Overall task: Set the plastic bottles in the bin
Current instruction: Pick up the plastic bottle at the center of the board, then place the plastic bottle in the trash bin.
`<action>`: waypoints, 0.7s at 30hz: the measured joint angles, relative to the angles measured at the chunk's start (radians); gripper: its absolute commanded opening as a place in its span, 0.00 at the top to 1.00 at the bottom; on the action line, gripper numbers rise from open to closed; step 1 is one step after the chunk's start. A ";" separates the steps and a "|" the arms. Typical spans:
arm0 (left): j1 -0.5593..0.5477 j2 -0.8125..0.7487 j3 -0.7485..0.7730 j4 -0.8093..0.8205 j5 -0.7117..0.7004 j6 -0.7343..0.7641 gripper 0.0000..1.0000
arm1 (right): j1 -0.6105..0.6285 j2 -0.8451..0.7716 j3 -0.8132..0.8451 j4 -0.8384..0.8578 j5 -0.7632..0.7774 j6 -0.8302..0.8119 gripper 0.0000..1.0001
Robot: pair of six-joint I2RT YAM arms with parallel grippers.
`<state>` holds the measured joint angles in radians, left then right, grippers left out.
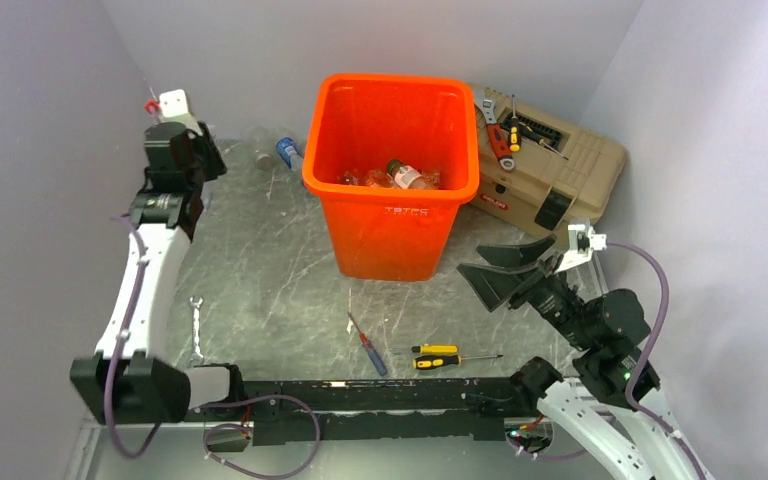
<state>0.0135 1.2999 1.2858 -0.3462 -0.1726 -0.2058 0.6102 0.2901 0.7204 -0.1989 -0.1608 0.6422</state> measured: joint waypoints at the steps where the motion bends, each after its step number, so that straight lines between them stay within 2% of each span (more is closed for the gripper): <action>1: -0.001 -0.042 0.016 -0.010 0.004 -0.009 1.00 | 0.000 0.024 0.024 -0.001 -0.009 -0.009 0.11; 6: -0.002 -0.165 0.151 -0.032 0.101 -0.090 1.00 | 0.000 0.172 0.165 0.023 -0.094 -0.047 0.09; 10: -0.002 -0.258 0.153 0.040 0.286 -0.184 1.00 | 0.000 0.300 0.246 0.084 -0.185 -0.048 0.09; 17: -0.005 -0.371 0.047 0.356 0.650 -0.457 1.00 | 0.000 0.562 0.386 0.249 -0.353 -0.020 0.09; 21: -0.006 -0.397 -0.006 0.537 0.751 -0.634 1.00 | 0.031 0.665 0.439 0.323 -0.381 -0.016 0.08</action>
<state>0.0074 0.9024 1.2800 0.1909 0.5781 -0.8402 0.6411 0.9554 1.1599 0.1246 -0.5419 0.6262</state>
